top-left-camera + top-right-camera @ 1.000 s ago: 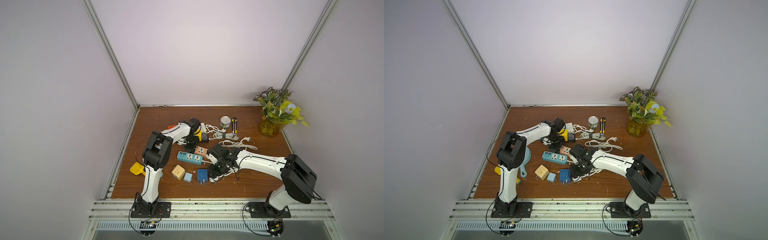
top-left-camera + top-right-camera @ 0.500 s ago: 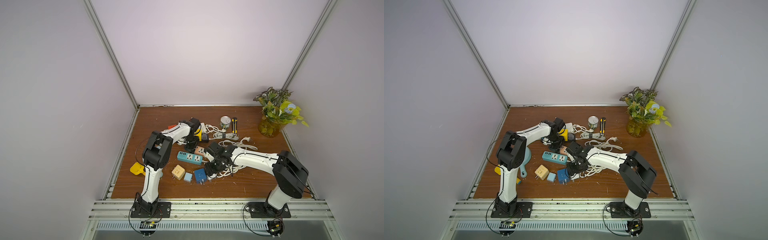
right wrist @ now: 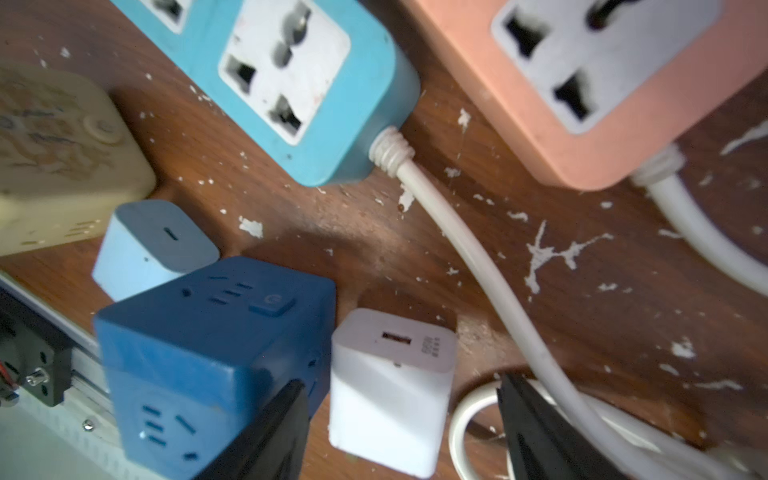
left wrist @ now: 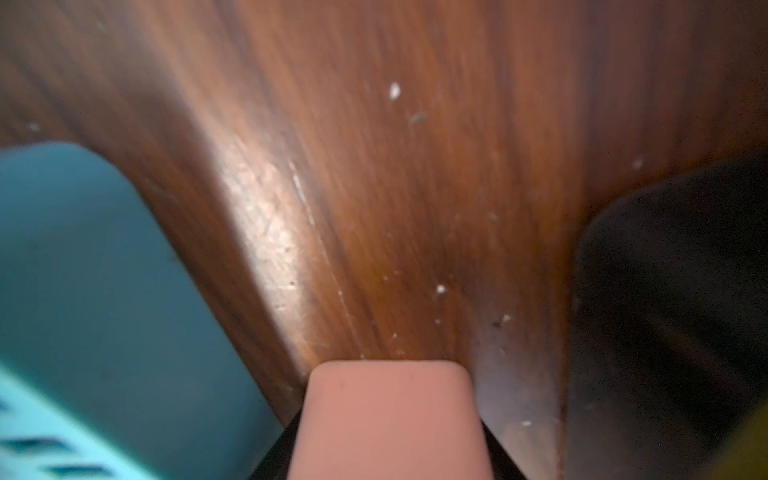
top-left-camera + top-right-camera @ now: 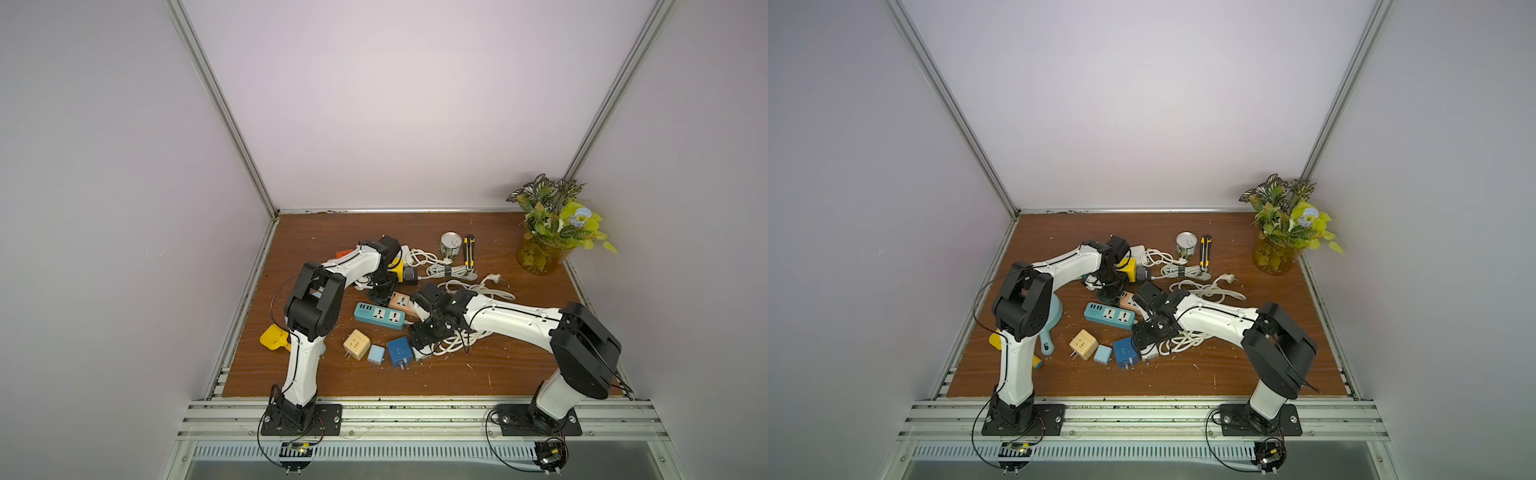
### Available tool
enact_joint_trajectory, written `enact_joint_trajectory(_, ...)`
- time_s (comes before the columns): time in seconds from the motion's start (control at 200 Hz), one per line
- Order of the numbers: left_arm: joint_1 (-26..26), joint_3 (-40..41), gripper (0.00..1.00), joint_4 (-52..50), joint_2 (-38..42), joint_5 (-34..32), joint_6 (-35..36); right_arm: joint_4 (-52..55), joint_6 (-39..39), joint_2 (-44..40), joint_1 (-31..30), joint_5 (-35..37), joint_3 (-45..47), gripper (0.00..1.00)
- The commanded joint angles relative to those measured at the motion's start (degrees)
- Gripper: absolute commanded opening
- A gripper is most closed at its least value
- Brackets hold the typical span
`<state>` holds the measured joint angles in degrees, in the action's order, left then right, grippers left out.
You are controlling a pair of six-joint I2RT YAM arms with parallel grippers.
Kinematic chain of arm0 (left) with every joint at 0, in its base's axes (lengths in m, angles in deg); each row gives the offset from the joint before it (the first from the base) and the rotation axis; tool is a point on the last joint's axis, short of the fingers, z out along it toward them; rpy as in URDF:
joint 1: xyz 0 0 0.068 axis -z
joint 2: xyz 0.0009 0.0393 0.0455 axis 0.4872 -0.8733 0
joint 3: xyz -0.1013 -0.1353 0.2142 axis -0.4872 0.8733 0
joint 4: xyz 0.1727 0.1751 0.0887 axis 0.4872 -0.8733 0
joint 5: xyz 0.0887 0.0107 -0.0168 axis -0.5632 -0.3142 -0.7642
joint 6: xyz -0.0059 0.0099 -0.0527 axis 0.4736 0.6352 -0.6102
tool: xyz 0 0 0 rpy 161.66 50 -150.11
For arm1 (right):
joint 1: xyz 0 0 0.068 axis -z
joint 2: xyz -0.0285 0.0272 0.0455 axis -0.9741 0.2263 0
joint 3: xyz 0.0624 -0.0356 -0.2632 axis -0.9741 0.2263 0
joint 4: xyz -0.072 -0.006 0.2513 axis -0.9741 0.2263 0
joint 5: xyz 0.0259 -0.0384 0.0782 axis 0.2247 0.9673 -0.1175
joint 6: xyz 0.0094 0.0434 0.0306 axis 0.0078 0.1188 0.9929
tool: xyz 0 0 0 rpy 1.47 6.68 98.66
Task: Pull the plug off the socket
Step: Place the plug at the center of the board.
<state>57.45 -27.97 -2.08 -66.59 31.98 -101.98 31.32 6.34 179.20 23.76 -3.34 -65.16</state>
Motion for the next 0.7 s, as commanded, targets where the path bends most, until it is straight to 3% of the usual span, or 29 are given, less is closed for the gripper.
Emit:
enact_joint_trajectory(0.0,-0.61,0.98,0.66,4.3,-1.89,-0.09,-0.62,-0.12,-1.32,-4.16,0.5,3.05,-2.68,0.78)
enact_joint_trajectory(0.11,-0.74,0.53,0.82,4.26,-1.43,0.02,-1.19,-0.33,-2.44,-5.72,1.85,3.83,-2.47,0.78)
enact_joint_trajectory(0.21,-0.92,0.27,0.9,4.26,-1.12,-0.13,-1.38,-0.93,-3.8,-6.89,3.57,4.11,-2.38,0.78)
enact_joint_trajectory(0.36,-0.97,0.43,0.89,4.1,-0.2,-0.28,-1.4,-0.8,-5.44,-7.36,6.73,3.75,-3.33,0.78)
enact_joint_trajectory(0.695,-1.49,0.53,0.75,3.55,3.31,-2.27,-1.95,-4.8,-9.71,-8.04,12.58,4.58,-5.25,0.77)
